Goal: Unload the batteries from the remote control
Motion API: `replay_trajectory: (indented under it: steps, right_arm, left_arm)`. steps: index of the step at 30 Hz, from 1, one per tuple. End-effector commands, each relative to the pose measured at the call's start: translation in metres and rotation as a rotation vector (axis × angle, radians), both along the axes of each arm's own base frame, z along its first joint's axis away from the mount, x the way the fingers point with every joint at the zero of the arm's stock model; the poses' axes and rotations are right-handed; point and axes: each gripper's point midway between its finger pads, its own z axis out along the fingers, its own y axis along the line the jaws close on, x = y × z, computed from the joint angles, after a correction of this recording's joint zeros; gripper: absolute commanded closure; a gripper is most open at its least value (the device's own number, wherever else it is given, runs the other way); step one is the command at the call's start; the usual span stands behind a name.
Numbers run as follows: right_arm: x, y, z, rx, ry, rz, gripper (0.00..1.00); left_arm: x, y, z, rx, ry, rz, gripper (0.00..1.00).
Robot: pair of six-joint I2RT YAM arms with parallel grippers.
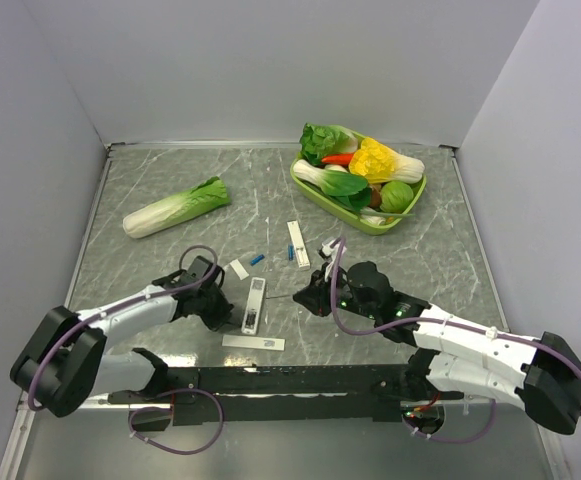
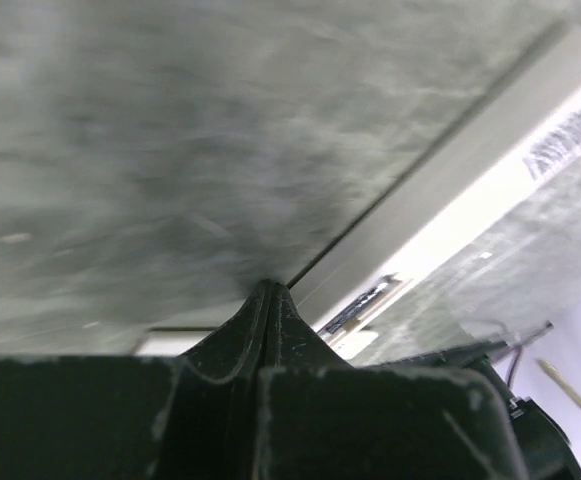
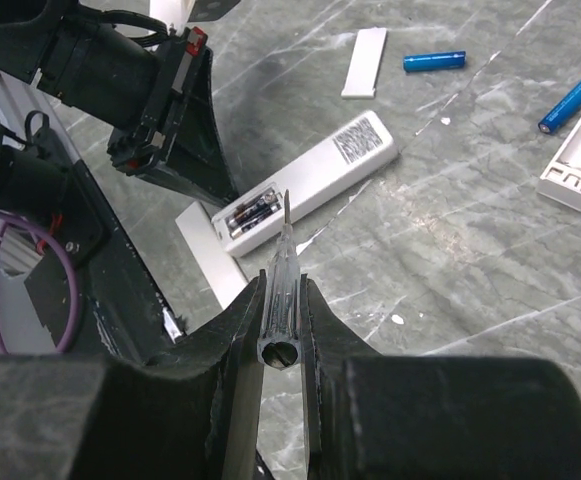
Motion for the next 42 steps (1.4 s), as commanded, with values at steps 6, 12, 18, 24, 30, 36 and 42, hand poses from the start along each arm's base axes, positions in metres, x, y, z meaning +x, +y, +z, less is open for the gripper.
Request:
replay_trajectory:
  steps: [6, 12, 18, 24, 30, 36, 42]
  right_arm:
    - [0.005, 0.001, -0.003, -0.031, -0.014, -0.008, 1.0]
    - [-0.006, 0.003, -0.01, -0.087, -0.033, 0.1, 1.0]
    - [-0.005, 0.005, -0.015, -0.227, -0.085, 0.21, 1.0]
    - [-0.003, 0.014, -0.001, -0.219, -0.154, 0.27, 1.0]
    - [-0.008, 0.021, -0.007, -0.234, -0.134, 0.317, 1.0]
    - [-0.008, 0.022, -0.008, -0.246, -0.137, 0.294, 1.0]
    - [-0.009, 0.028, 0.002, -0.231, -0.13, 0.261, 1.0]
  left_arm:
    - [0.027, -0.036, 0.002, -0.06, -0.049, -0.018, 0.99]
    - [0.041, -0.026, 0.004, 0.052, -0.103, -0.049, 0.99]
    - [0.052, 0.003, 0.005, 0.21, -0.182, -0.03, 0.99]
    - [0.066, -0.004, 0.01, 0.199, -0.232, -0.049, 0.99]
    - [0.084, -0.018, 0.022, 0.159, -0.303, -0.065, 0.99]
    - [0.098, -0.043, 0.04, 0.041, -0.389, -0.108, 0.99]
    - [0.094, -0.047, 0.04, 0.024, -0.383, -0.142, 0.99]
